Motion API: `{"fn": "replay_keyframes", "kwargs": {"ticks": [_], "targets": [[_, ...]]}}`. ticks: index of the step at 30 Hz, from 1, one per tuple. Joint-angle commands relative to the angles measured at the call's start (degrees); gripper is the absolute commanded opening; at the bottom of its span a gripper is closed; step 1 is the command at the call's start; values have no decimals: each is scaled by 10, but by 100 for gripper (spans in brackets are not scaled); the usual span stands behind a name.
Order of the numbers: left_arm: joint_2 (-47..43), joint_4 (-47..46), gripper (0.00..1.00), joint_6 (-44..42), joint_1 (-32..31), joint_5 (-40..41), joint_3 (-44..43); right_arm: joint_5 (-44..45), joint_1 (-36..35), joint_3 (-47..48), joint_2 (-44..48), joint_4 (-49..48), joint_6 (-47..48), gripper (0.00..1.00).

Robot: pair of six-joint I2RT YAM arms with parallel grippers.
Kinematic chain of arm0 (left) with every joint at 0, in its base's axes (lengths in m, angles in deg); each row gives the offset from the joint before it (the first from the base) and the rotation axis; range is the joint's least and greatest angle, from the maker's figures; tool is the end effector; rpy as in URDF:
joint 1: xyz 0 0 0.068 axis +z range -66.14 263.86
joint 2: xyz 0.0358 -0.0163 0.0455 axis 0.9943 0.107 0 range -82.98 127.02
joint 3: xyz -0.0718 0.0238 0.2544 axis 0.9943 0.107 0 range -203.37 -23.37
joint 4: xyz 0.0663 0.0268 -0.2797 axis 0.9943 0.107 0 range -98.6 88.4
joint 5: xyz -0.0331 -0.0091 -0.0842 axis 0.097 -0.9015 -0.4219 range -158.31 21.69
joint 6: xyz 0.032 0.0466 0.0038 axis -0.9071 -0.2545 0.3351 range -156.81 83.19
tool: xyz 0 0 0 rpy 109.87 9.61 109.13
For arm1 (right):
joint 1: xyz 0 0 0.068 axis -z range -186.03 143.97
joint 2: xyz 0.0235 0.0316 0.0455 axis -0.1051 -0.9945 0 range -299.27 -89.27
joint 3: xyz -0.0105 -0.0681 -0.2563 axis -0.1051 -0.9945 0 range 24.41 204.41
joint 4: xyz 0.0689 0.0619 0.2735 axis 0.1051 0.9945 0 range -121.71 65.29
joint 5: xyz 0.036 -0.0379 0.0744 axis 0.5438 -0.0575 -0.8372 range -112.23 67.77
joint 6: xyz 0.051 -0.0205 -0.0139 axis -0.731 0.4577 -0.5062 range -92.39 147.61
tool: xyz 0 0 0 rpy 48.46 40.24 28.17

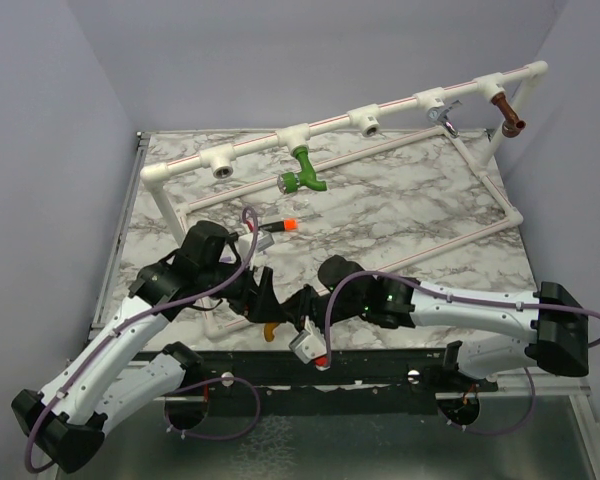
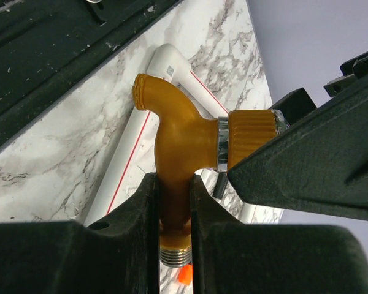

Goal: Install the water faucets

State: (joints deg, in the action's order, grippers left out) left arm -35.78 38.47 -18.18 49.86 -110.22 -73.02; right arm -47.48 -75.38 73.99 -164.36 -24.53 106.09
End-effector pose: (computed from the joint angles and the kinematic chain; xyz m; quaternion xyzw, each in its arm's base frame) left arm 0.1432 -0.1286 0.3005 0.2520 0.8354 -0.4554 0.1765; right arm 0.0970 0.3050 0.2381 -0.8518 0.1366 0.1539 0.4817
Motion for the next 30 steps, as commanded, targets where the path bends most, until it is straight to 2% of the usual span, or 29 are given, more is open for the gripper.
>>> {"fn": "replay_keyframes", "kwargs": {"ticks": [1,13,15,18,19,22,25,30], "targets": [[5,27,72,-24,-11,-19,9,23,-8,19,5,34,11,0],[7,41,56,-35,-15,-11,16,43,-23,16,25,58,7,1],[9,42,43,-36,-15,-12,14,46,-24,16,25,58,6,0],[11,45,8,-37,-16,-15,13,51,-27,18,24,59,5,0],[11,45,0,-36,-16,-14,13,51,-26,19,24,59,3,0],[11,45,0,-36,-16,-14,11,53,-28,20,24,53,-10,2],[11,45,0,-36,-16,-15,7,66,-33,24,26,48,-29,17],[10,45,0,-35,-16,-14,8,70,-35,35,30,50,-74,34]]}}
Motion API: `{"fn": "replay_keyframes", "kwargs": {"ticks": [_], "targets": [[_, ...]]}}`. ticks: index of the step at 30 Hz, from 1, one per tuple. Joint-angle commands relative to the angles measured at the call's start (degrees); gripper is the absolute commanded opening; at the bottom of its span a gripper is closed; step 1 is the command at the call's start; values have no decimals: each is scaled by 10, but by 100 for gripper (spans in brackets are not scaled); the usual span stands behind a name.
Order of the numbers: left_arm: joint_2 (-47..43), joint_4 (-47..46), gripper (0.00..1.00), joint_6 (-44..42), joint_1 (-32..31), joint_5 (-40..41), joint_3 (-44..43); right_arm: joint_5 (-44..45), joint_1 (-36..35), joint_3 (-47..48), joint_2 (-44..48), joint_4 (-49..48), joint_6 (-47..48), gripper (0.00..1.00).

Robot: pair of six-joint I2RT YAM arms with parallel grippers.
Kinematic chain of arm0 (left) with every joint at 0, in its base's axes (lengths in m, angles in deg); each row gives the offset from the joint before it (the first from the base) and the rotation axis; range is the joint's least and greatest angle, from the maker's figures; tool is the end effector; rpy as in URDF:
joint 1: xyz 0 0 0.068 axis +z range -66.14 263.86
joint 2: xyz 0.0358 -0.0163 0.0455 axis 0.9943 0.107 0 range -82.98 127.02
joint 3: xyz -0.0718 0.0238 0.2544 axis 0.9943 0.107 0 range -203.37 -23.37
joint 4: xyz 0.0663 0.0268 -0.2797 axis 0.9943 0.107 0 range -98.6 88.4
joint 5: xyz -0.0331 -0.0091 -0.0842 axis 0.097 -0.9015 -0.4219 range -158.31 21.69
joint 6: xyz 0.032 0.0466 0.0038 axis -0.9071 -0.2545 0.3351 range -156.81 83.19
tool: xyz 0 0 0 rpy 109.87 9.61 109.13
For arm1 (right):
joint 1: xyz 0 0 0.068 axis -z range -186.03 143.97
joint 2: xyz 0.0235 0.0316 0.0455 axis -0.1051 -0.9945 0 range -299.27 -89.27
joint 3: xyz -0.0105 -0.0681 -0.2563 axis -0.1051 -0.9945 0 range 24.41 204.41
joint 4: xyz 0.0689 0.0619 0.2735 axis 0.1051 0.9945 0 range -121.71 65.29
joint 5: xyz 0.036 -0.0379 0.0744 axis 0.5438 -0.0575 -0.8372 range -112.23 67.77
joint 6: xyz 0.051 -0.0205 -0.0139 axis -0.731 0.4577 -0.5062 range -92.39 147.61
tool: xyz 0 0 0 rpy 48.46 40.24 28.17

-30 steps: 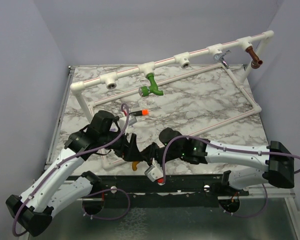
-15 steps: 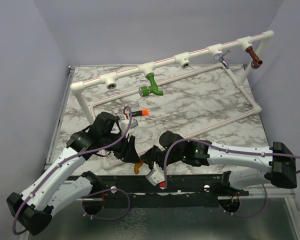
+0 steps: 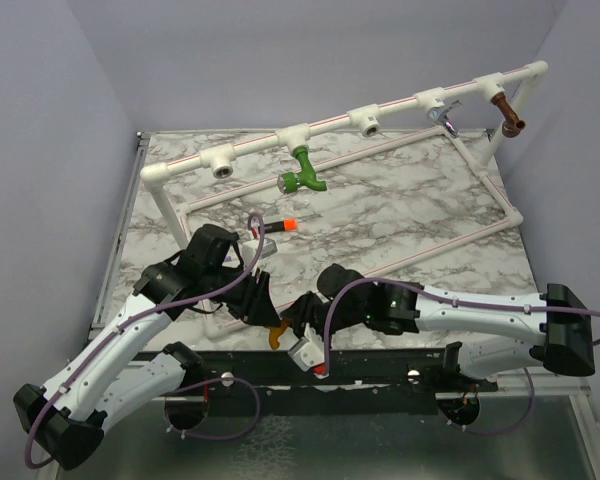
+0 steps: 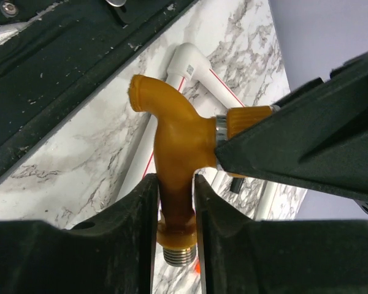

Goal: Install the water faucets

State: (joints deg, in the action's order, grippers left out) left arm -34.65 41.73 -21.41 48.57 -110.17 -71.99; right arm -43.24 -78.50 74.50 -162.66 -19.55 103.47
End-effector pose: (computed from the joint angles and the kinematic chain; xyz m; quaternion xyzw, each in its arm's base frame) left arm 0.1395 -0.1312 0.2870 0.2718 0.8436 -0.4400 0.1446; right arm 0.0807 0.3023 0.2415 -0.8636 0.1582 0.1487 0.4550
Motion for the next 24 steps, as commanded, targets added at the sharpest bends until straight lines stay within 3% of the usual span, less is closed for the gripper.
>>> {"fn": "replay_keyframes", "kwargs": {"ticks": [1,10,14,20,24], "targets": [[-2,12,0,-3,-3,-13,-2,28,-3,34,13,4,-59,38],[-8,13,0,3,-3,0,-1,40,-4,47,37,37,-101,54],[-11,12,0,16,-3,38,-5,66,-4,33,71,31,-144,55],[-28,-15,0,76,-3,115,-13,142,-3,10,130,-11,-289,56],[-49,-41,0,137,-3,167,-3,214,-3,-13,168,-58,-419,66]]}}
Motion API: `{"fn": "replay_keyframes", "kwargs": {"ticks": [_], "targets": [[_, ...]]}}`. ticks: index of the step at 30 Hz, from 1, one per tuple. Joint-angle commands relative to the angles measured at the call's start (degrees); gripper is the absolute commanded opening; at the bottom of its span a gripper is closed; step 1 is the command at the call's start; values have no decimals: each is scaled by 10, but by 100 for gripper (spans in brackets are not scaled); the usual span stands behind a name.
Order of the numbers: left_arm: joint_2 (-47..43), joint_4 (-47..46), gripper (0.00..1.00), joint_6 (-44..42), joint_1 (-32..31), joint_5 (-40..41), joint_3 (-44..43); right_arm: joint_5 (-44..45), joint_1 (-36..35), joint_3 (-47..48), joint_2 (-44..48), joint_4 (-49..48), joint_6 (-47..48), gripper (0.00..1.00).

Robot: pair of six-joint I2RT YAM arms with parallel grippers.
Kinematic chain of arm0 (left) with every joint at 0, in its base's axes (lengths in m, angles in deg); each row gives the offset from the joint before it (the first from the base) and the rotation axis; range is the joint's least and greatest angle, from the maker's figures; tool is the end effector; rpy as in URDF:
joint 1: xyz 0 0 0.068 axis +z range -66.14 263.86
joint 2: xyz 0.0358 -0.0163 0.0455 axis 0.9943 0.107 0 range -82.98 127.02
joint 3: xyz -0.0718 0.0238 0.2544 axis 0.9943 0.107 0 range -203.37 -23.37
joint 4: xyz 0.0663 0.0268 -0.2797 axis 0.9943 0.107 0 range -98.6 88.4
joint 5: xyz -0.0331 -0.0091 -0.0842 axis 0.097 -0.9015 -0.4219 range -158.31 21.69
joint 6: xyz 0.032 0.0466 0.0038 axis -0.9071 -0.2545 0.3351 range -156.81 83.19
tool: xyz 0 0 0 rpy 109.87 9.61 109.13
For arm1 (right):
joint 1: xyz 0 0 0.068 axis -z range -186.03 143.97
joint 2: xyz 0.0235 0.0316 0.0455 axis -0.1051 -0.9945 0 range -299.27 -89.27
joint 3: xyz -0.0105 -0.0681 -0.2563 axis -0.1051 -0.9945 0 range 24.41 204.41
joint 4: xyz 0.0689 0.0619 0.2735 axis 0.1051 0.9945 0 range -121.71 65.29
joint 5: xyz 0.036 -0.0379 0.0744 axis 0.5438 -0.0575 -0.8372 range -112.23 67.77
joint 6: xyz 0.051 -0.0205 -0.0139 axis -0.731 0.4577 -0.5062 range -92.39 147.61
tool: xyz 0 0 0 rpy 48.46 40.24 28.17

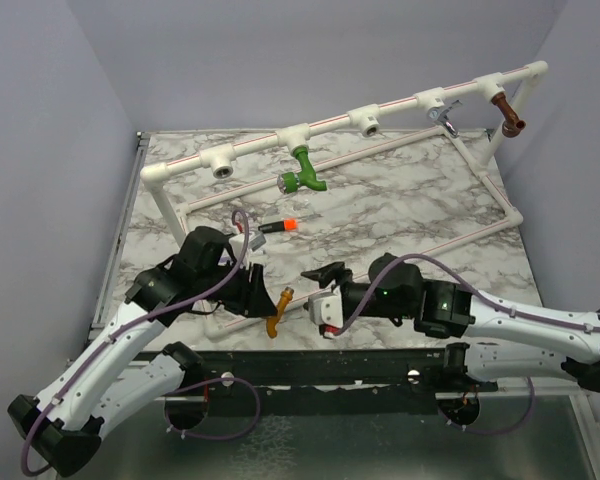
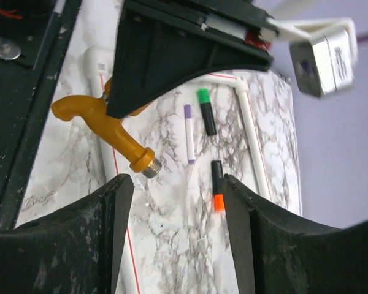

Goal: Install the water faucets

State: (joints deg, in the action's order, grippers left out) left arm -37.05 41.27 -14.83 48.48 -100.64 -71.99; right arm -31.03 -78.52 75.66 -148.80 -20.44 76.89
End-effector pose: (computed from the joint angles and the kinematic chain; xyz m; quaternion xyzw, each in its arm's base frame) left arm 0.1390 -0.1248 0.2916 0.2053 0.8762 -0.3956 0.1831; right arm 0.0775 0.2654 0.3165 -0.7331 0.3577 0.1771 0.5507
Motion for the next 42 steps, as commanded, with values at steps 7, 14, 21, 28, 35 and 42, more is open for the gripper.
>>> {"fn": "replay_keyframes", "kwargs": {"ticks": [7,14,21,28,35,42], "targets": [[-58,-98,0,206,-2,129,36,134,-3,-74,65,-97,-308,78],[-105,-122,0,335,-2,238,68,100,-4,-111,46,-176,-327,77],[-159,-136,0,495,-2,303,125,180,-45,-169,-4,-362,-261,76],[-209,-143,0,624,-2,343,164,200,-66,-221,-81,-567,-142,76],[-216,-143,0,676,-2,365,162,186,-73,-212,-161,-623,-30,76],[-212,-137,0,698,-2,365,160,197,-75,-185,-218,-624,34,73]]}}
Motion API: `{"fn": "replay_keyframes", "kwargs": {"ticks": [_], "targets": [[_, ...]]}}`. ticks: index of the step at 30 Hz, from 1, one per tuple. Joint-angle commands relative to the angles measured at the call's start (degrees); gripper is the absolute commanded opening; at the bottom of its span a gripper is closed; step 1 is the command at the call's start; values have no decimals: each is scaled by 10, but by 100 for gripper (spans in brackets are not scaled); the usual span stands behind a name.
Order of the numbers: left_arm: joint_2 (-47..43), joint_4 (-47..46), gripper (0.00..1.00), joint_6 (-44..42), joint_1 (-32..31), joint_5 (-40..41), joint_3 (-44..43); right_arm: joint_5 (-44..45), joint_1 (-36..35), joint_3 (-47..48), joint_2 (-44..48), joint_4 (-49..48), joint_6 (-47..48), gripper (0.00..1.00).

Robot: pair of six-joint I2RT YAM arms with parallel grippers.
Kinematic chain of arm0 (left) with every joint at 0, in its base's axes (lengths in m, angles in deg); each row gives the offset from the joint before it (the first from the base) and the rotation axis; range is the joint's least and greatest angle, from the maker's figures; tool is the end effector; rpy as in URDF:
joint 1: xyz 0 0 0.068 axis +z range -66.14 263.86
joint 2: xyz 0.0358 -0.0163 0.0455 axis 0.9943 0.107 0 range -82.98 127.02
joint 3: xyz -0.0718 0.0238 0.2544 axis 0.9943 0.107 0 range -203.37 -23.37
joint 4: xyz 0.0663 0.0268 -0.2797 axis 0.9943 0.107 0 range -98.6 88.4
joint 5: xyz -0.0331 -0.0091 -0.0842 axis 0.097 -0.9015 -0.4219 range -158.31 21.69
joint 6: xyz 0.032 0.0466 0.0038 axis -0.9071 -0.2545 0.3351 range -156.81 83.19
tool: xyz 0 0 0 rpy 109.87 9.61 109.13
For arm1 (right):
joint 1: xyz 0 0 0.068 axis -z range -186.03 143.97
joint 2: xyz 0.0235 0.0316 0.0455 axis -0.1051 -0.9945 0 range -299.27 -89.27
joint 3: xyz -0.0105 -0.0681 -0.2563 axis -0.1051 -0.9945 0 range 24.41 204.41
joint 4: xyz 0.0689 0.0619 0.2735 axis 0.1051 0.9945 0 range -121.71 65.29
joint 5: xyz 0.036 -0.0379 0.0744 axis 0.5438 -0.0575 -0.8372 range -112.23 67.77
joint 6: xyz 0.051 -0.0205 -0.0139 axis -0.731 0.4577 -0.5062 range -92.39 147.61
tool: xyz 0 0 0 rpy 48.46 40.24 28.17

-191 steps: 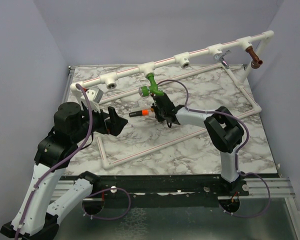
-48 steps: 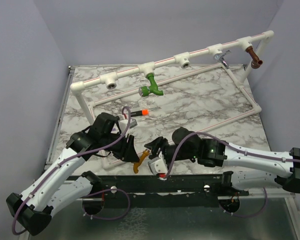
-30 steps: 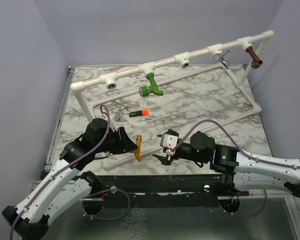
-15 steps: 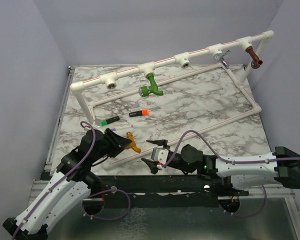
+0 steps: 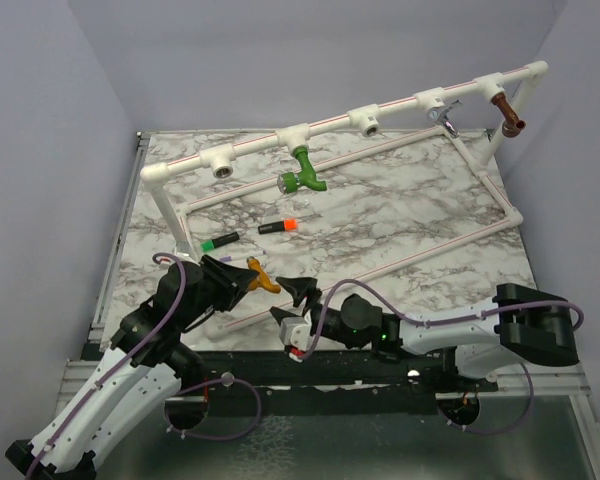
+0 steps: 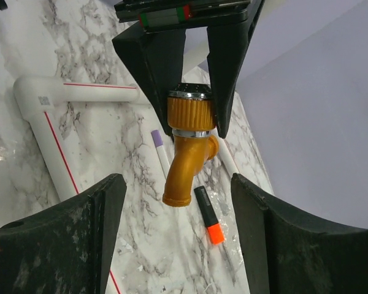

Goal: Install the water faucets

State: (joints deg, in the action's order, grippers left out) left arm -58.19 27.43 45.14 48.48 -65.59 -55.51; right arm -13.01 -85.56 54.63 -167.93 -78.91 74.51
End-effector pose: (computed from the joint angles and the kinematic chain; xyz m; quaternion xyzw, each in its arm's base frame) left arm 0.1241 -0.0859 0.2610 -0.3511 0.7852 -0.4248 0.2825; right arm 0.0626 0.3031 0.1972 -0.6106 0.3713 0.1407 0.6852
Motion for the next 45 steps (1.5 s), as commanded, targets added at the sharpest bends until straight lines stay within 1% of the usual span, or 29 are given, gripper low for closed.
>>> {"fn": "replay_keyframes", "kwargs": {"ticks": [1,8,11,13,19,23,25,27,28,29,34,35,36,37,39,42,45], "targets": [[-1,1,0,100,-2,13,-5,23,-5,27,-36,-49,63,72],[0,3,0,107,-2,6,1,63,-5,53,-103,-81,108,64],[2,3,0,103,-2,6,-1,78,-5,51,-130,-127,120,61],[1,4,0,103,-2,4,0,85,-5,56,-140,-130,122,57],[1,6,0,100,-2,0,-1,96,-5,58,-154,-148,124,50],[1,7,0,99,-2,-2,2,97,-5,60,-154,-148,120,39],[1,7,0,100,-2,-2,2,96,-5,63,-154,-143,117,32],[1,7,0,100,-2,-1,2,97,-5,66,-156,-137,115,19],[0,8,0,101,-2,-1,3,99,-5,67,-157,-136,115,8],[0,7,0,101,-2,-1,2,101,-5,66,-158,-137,115,2],[2,7,0,99,-2,-2,0,103,-6,61,-150,-139,109,1],[3,7,4,98,-2,-1,-1,103,-5,58,-146,-136,107,1],[5,7,21,93,-2,-1,-3,103,-5,57,-142,-133,105,1],[7,7,32,88,-2,-1,-5,105,-5,55,-137,-131,102,1],[6,6,48,74,-2,3,-10,109,-5,48,-125,-126,91,1],[-4,6,76,53,-2,14,-17,112,-5,37,-99,-107,74,1],[-22,5,97,36,-2,26,-19,115,-6,26,-66,-74,50,1]]}}
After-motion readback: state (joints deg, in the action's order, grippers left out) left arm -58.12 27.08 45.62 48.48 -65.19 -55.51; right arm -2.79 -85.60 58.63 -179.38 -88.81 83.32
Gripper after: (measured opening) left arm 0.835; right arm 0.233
